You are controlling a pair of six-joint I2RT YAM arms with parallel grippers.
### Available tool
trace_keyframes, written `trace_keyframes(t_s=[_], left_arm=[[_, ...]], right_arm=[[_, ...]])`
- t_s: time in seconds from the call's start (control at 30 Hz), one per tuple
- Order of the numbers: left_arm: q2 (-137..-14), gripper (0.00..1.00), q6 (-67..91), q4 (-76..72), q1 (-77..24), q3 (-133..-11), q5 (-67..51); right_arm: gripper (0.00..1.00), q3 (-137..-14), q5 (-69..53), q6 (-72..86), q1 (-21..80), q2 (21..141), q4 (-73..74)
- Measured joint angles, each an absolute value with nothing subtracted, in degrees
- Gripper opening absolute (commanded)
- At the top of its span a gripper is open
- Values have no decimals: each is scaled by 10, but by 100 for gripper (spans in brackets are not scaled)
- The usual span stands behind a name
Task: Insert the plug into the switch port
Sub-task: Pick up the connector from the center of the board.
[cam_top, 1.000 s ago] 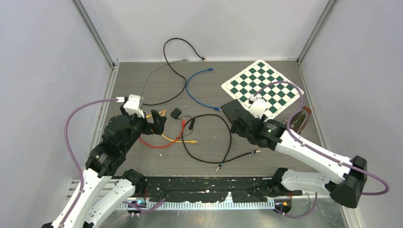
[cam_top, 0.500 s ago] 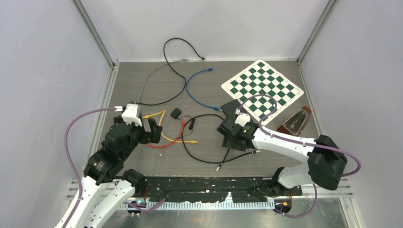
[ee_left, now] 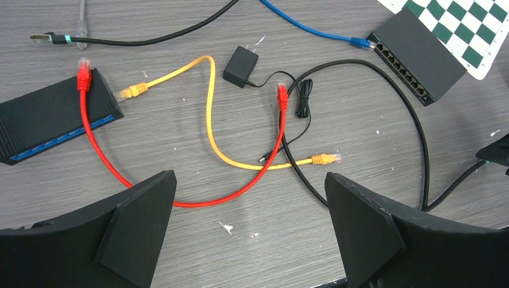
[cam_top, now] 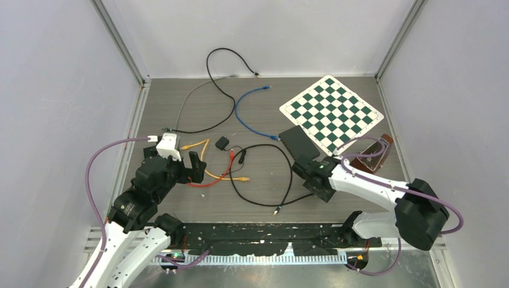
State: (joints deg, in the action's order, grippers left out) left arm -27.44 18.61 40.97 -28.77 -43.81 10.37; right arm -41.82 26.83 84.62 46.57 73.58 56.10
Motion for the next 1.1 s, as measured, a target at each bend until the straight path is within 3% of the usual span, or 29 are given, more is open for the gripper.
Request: trace_keyframes(t_s=[0.27, 0.4, 0.53, 0.67, 0.9, 1.1], left_arm=[[-271, 99, 186, 406, -288, -436, 80], [-276, 99, 186, 406, -288, -436, 58], [-291, 99, 189, 406, -288, -436, 34], [-315, 94, 197, 405, -288, -438, -23], [-407, 83, 243, 335, -288, -440, -176], [-552, 82, 286, 230, -331, -440, -260]], right_arm=[[56, -362, 251, 835, 399, 702, 508], [49, -356, 237, 833, 396, 727, 482], [33, -355, 237, 827, 396, 735, 474], [6, -356, 248, 803, 398, 728, 463], [5, -383, 284, 757, 411, 603, 452], [5, -383, 259, 736, 413, 533, 408]])
